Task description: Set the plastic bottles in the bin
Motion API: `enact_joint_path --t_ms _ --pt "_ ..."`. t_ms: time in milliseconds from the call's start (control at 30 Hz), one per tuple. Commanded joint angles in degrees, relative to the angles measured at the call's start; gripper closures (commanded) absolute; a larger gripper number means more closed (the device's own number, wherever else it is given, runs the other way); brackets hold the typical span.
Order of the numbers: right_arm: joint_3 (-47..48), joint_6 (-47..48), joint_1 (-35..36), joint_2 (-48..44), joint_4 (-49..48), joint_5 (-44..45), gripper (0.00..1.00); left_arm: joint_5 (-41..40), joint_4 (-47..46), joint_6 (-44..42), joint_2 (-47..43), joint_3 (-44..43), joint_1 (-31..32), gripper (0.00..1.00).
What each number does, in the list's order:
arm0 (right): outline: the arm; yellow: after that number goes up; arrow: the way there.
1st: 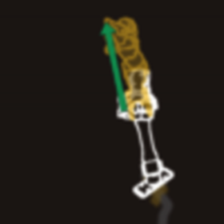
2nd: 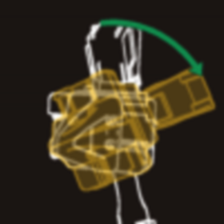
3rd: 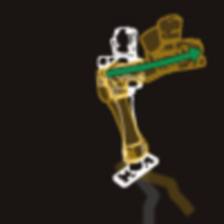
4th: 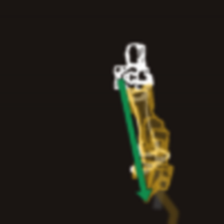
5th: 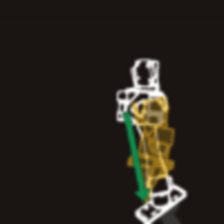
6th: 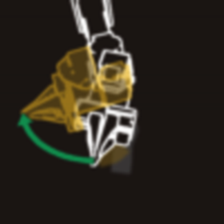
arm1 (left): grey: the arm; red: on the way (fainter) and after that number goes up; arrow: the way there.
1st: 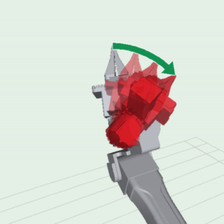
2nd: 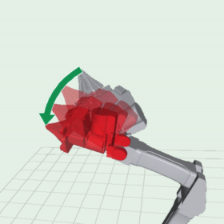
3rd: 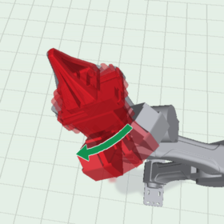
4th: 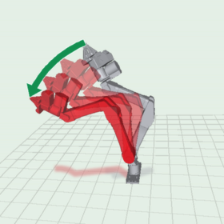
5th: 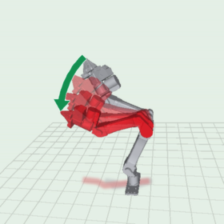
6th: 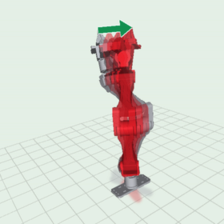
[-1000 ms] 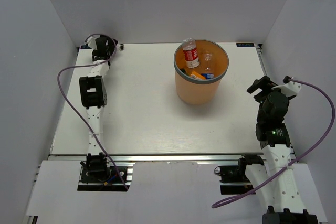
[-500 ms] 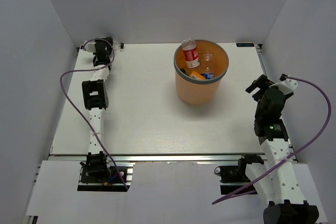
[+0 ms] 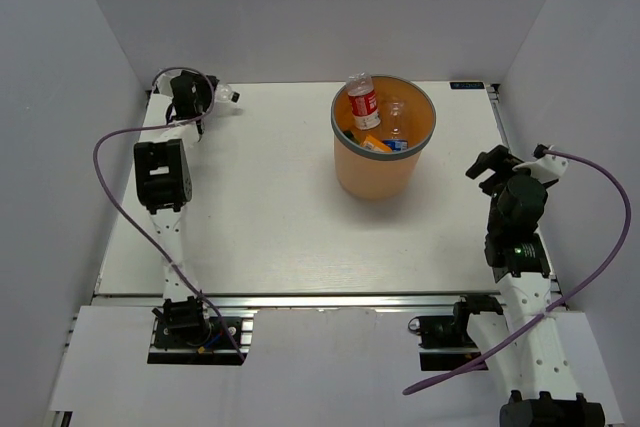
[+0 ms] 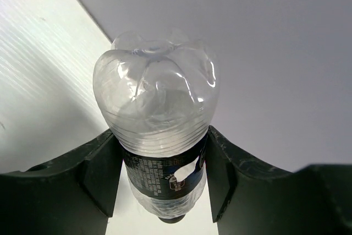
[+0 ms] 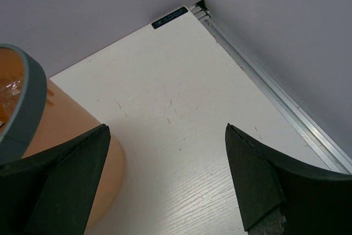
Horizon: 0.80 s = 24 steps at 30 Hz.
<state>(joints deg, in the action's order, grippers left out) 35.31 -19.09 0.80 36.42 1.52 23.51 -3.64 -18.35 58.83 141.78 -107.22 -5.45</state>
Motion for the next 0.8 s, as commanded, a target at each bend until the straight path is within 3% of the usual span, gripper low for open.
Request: enact_joint_path --t_ms 0,167,267,333,433,567,767 --pt "0.2 -0.2 -0.2 -0.4 -2.1 -2.8 0.11 8.3 -4.8 -2.6 -13.1 7.0 0.6 0.93" --pt "0.1 -2.0 -0.1 -2.1 -1.6 -5.1 0.11 16.1 -6.6 -6.6 -30.3 16.7 3.9 0.94" --pt "-0.6 -2.5 -0.1 -3.5 -1.6 -8.1 0.11 16.9 -7.3 -13.2 -39.7 20.1 11.2 0.94" --pt "-0.9 -2.7 -0.1 -4.4 -1.6 -9.9 0.11 15.3 -2.0 -18.5 -44.2 18.9 19.2 0.92" --pt "-1.3 -2.9 -0.2 -5.6 -1.6 -11.6 0.11 14.6 1.3 -24.8 -46.2 16.7 28.4 0.91" --pt "-2.1 -3.3 -0.1 -6.8 0.1 -13.1 0.11 7.0 0.2 -29.4 -46.9 17.0 39.3 0.89" --pt "-1.6 -3.1 -0.1 -8.1 1.1 -13.3 0.11 5.7 9.6 -31.3 -37.3 4.7 44.4 0.84"
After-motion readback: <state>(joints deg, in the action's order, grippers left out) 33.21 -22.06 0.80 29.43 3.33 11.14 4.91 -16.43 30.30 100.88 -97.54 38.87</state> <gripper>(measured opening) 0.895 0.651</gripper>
